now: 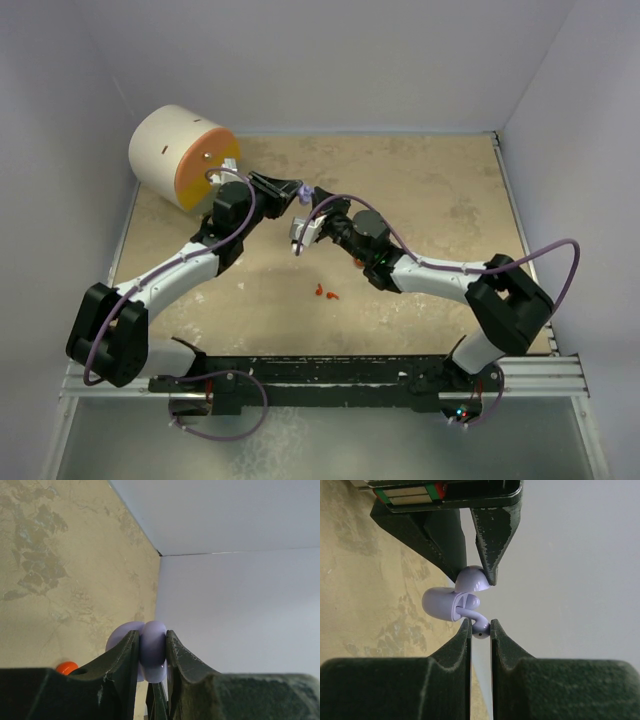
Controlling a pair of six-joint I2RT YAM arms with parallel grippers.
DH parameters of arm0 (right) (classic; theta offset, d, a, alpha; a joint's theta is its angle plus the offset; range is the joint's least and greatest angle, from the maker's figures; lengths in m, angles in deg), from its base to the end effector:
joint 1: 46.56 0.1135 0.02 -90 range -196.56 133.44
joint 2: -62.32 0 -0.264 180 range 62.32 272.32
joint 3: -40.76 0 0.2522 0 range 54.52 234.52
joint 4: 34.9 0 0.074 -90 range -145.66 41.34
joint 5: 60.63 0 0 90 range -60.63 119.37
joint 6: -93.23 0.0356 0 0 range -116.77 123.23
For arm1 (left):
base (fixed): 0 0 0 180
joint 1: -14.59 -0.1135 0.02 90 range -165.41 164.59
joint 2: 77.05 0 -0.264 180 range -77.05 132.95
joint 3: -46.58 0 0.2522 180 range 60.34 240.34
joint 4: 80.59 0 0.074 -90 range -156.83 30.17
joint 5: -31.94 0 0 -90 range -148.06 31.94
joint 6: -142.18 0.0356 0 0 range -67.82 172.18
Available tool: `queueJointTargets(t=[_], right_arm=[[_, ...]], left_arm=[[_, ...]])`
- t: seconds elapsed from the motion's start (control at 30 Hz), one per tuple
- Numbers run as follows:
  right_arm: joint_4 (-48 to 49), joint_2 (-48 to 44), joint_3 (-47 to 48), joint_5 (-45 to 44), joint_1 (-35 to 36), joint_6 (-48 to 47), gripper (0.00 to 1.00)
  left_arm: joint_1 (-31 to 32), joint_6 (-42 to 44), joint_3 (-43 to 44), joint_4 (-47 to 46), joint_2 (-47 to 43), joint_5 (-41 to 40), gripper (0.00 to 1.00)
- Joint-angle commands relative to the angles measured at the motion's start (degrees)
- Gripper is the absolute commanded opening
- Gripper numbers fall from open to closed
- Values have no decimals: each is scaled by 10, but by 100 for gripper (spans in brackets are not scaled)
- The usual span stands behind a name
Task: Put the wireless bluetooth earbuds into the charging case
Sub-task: Place the earbud in the charging case.
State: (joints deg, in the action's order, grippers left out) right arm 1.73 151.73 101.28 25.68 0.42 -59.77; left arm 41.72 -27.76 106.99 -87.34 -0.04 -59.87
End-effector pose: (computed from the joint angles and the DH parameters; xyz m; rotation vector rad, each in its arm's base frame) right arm 0.2382 0.2519 0.2704 -1.1496 0.8701 -0.2759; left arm 0.2767 -0.1405 0.2799 -0.8870 1.7284 -1.2961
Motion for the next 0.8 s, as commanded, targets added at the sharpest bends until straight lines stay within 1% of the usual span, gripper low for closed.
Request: queueJointTargets(t=[0.0,0.23,0.5,0.77], right_arm=[[18,6,15,-32,0,8,0],[5,4,22,-33,0,-1,0],[-26,11,42,-32,0,9,0],[-31,8,47,-32,0,16,20]], left_arm=[[3,-11,37,-36,-7,-16,0],[4,-12,43,-28,0,-19,0],[4,-11,49,-31,2,-16,0],[5,-10,53,-31,3,-16,0]])
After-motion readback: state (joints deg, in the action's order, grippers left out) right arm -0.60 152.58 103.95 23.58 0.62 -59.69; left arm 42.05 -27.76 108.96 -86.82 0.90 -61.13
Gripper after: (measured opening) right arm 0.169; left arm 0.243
